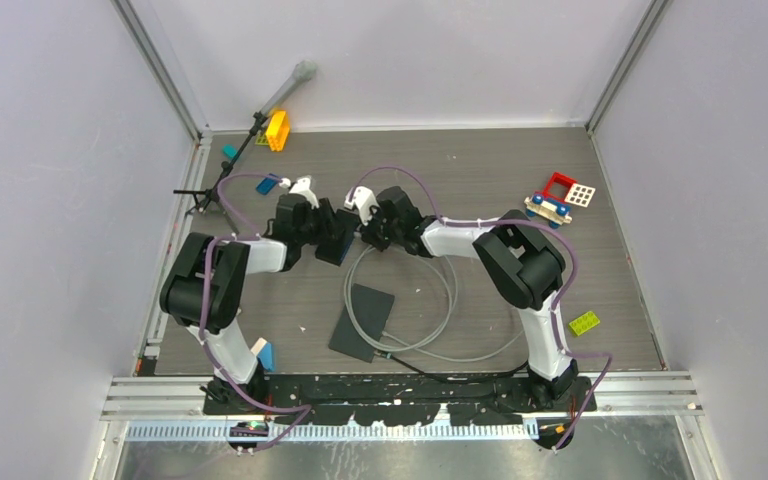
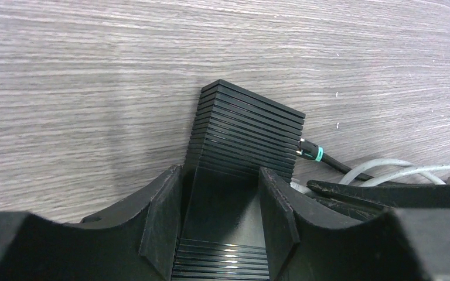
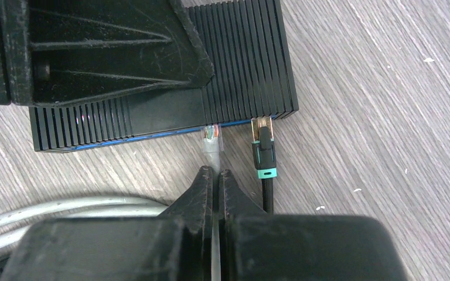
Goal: Insert the plug into the switch port
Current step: Insert the connector into the switch port.
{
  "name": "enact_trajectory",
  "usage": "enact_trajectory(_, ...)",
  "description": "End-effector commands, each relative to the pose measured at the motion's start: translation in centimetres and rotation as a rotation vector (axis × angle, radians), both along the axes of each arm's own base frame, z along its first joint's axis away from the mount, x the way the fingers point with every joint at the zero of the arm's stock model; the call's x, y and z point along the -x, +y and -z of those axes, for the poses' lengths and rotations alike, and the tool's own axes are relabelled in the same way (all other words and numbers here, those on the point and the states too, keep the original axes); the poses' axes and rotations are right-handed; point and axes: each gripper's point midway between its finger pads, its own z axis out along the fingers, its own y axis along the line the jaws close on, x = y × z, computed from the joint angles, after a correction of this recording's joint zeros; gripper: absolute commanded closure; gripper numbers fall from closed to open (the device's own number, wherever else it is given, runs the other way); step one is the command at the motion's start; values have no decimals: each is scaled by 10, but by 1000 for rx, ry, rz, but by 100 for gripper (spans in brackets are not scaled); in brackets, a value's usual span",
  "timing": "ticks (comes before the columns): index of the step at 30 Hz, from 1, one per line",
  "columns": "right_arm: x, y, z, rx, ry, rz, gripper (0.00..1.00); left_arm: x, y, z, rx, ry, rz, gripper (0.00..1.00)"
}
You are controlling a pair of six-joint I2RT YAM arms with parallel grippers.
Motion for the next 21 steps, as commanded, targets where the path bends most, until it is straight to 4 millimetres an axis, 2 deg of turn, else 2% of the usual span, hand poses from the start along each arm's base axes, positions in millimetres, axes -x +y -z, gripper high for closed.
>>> enact_trajectory(1, -8, 62, -81, -242, -181, -128, 100, 87, -76, 34, 98, 254, 346, 51)
enact_trajectory(10, -18, 67, -121, -267, -249, -121, 100, 90, -78, 36, 96, 258, 364, 51)
enact_trajectory(21, -23, 71, -150, -303, -294, -121, 99, 91, -79, 37, 93, 259, 375, 51)
